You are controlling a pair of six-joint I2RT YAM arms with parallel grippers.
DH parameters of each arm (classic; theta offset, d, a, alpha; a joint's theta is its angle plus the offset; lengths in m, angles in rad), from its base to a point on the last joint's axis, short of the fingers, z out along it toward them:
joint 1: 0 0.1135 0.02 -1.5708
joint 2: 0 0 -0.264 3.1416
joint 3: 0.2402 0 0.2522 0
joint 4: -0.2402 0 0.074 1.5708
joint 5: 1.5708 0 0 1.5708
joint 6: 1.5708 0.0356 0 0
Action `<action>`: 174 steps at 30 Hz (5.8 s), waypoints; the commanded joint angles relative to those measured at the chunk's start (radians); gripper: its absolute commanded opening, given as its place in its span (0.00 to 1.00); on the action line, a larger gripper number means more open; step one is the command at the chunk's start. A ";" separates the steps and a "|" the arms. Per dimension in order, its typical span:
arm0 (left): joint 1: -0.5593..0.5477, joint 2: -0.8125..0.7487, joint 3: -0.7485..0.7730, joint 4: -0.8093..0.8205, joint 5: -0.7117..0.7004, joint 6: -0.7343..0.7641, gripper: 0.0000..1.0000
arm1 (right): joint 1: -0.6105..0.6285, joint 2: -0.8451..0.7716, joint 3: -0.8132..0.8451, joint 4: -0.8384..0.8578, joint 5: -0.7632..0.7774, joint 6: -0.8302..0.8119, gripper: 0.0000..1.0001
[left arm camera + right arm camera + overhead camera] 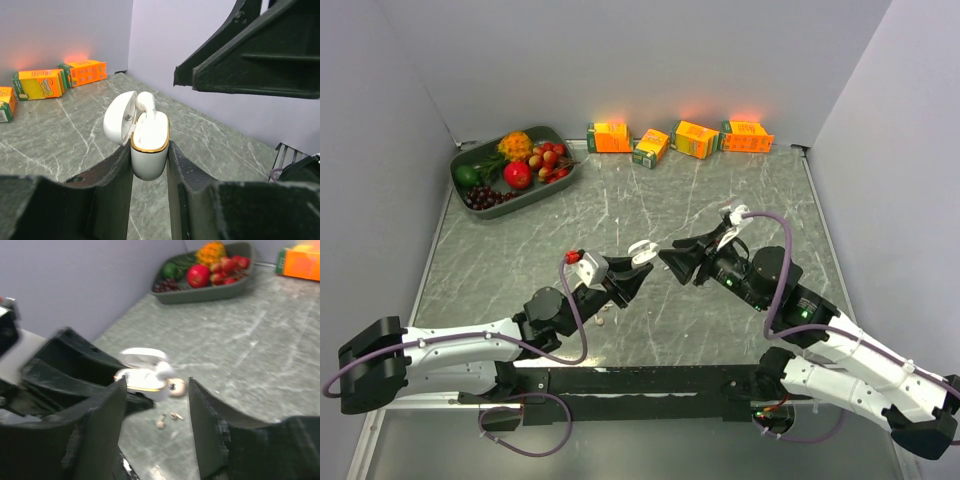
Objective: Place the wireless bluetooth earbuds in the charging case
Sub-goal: Place the earbud in the charging case.
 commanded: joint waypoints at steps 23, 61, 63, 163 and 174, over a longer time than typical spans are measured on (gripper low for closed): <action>-0.002 -0.118 -0.112 0.147 0.105 0.123 0.01 | 0.008 0.156 0.209 -0.241 0.085 -0.033 0.58; -0.003 -0.115 -0.113 0.141 0.084 0.108 0.01 | 0.016 0.122 0.191 -0.244 0.105 -0.031 0.61; -0.002 -0.117 -0.115 0.140 0.085 0.103 0.01 | 0.014 0.136 0.209 -0.252 0.110 -0.034 0.61; -0.002 -0.164 -0.093 0.015 0.030 0.039 0.01 | 0.042 0.144 0.312 -0.333 0.028 -0.071 0.70; -0.002 -0.245 -0.090 -0.103 -0.099 -0.142 0.01 | -0.007 0.075 0.260 -0.247 0.024 -0.085 0.17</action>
